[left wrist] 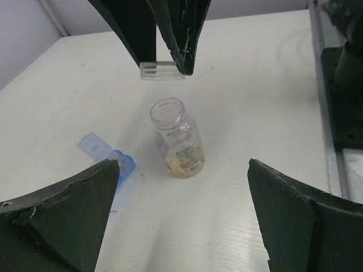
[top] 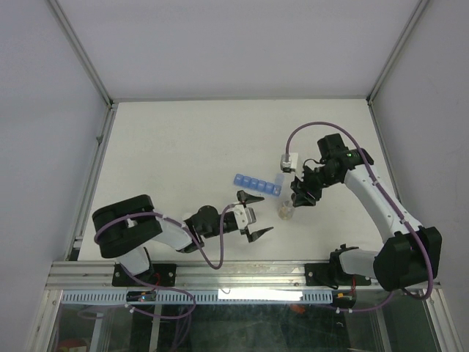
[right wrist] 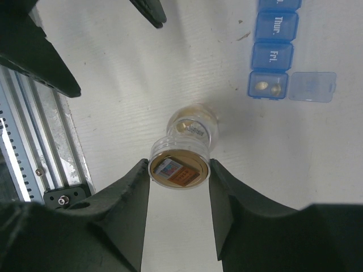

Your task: Sort the pills into containers

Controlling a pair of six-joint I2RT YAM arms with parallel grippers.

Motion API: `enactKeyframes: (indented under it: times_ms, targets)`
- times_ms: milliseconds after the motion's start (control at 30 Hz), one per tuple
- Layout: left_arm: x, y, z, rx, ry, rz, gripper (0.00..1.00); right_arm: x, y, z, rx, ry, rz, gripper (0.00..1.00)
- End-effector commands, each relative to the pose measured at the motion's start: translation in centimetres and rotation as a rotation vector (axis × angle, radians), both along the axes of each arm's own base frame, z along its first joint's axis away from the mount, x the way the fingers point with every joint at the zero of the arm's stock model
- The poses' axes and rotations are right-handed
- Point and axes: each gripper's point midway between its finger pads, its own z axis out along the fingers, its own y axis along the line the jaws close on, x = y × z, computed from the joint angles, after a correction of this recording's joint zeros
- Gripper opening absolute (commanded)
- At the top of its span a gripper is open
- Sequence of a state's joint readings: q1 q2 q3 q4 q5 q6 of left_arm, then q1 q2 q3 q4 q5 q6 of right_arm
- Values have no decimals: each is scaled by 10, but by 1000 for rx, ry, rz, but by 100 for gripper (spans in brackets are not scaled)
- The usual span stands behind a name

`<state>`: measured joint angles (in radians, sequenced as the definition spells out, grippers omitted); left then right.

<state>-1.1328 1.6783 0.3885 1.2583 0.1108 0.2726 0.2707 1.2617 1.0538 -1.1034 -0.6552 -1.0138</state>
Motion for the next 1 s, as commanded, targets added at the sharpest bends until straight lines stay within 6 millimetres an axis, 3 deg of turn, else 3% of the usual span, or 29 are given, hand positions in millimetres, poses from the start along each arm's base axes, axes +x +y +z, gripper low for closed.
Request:
enactKeyframes:
  times_ms: [0, 367, 733, 967]
  targets:
    - [12, -15, 37, -169, -138, 32, 99, 19, 8, -2, -39, -43, -27, 26]
    - [23, -28, 12, -165, -103, 57, 85, 25, 6, -12, -161, -22, -77, 27]
    - [27, -39, -3, -145, -94, 55, 81, 17, 10, 5, -142, -25, -73, 28]
    - [30, -42, -7, -140, -92, 60, 80, 21, -2, -6, -217, -38, -106, 28]
